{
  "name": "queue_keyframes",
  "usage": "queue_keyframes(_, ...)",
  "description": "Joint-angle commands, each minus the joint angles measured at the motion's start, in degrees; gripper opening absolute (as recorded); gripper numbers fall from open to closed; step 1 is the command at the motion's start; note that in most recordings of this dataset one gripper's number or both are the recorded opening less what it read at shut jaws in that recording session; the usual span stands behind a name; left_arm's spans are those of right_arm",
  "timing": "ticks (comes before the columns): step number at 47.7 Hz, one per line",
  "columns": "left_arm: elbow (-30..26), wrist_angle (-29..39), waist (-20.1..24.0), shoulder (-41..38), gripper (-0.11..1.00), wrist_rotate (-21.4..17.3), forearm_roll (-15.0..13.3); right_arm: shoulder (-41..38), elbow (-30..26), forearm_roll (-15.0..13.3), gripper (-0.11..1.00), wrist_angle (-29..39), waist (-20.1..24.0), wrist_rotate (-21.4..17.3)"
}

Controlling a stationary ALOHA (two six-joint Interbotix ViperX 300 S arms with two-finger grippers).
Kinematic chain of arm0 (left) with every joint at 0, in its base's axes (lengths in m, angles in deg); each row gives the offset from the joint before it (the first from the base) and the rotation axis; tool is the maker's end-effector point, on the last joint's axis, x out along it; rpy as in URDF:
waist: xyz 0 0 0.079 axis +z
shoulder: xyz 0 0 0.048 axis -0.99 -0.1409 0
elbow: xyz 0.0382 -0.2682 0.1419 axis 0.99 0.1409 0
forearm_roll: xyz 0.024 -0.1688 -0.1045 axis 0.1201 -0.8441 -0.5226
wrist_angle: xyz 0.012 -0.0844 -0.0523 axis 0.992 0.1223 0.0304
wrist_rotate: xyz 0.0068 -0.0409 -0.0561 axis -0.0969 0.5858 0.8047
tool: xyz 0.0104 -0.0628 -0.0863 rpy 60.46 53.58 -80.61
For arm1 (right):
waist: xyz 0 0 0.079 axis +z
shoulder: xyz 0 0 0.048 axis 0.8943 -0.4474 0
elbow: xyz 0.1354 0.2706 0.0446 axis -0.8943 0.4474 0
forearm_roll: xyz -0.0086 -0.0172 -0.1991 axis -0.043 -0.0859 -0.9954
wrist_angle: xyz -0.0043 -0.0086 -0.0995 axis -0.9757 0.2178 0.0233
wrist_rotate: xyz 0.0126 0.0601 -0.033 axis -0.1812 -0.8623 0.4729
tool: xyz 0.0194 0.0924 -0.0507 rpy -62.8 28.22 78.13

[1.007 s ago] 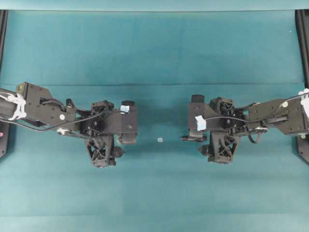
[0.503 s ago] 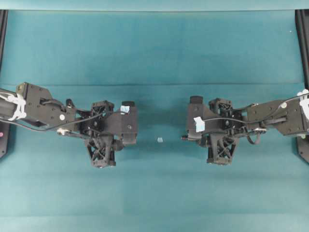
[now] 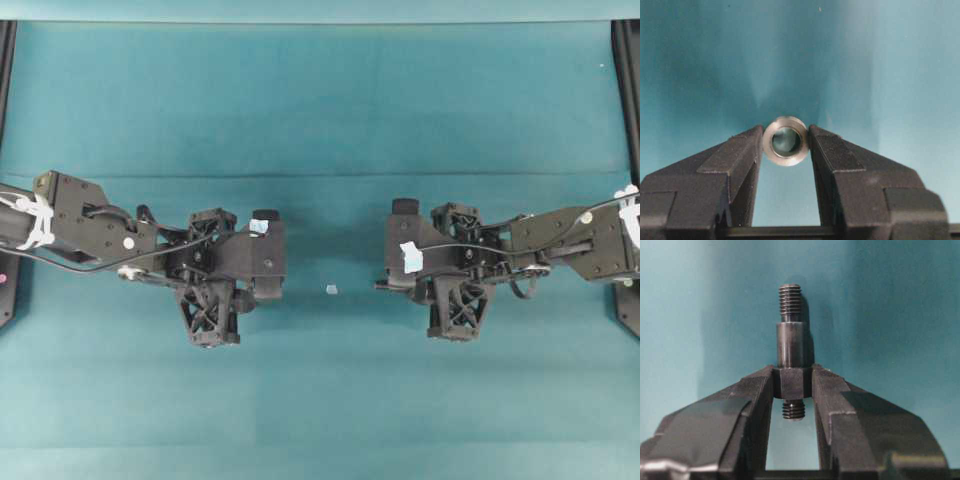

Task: Insert the washer onto the shaft with both hands.
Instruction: 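Lift both objects and rotate them to face each other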

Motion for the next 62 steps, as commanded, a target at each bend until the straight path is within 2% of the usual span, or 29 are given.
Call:
queue_keyframes(1, -1.0, -0.6, -0.2, 1.1, 0.36, 0.1, 0.1, 0.4, -1.0, -0.1, 0.00, -0.2, -0.3, 0.3)
queue_keyframes(13, -0.5, -2.5, 0.9, 6.9, 0.36, 0.9, 0.1, 4.2, -1.4, -0.1, 0.00, -1.8, -0.3, -0.3)
queue_keyframes(28, 0.9, -10.6, 2.0, 13.5, 0.36, 0.9, 0.1, 9.1, -0.8, 0.4, 0.00, -6.7, -0.3, -0.4)
queue_keyframes(45, 1.3, -12.7, 2.1, 17.1, 0.36, 1.1, 0.1, 15.0, 1.1, 0.4, 0.00, -14.2, -0.3, -0.4)
queue_keyframes(62, 1.6, -23.0, 3.0, 20.7, 0.36, 1.7, 0.1, 21.6, 5.2, 0.9, 0.00, -21.9, -0.3, -0.5)
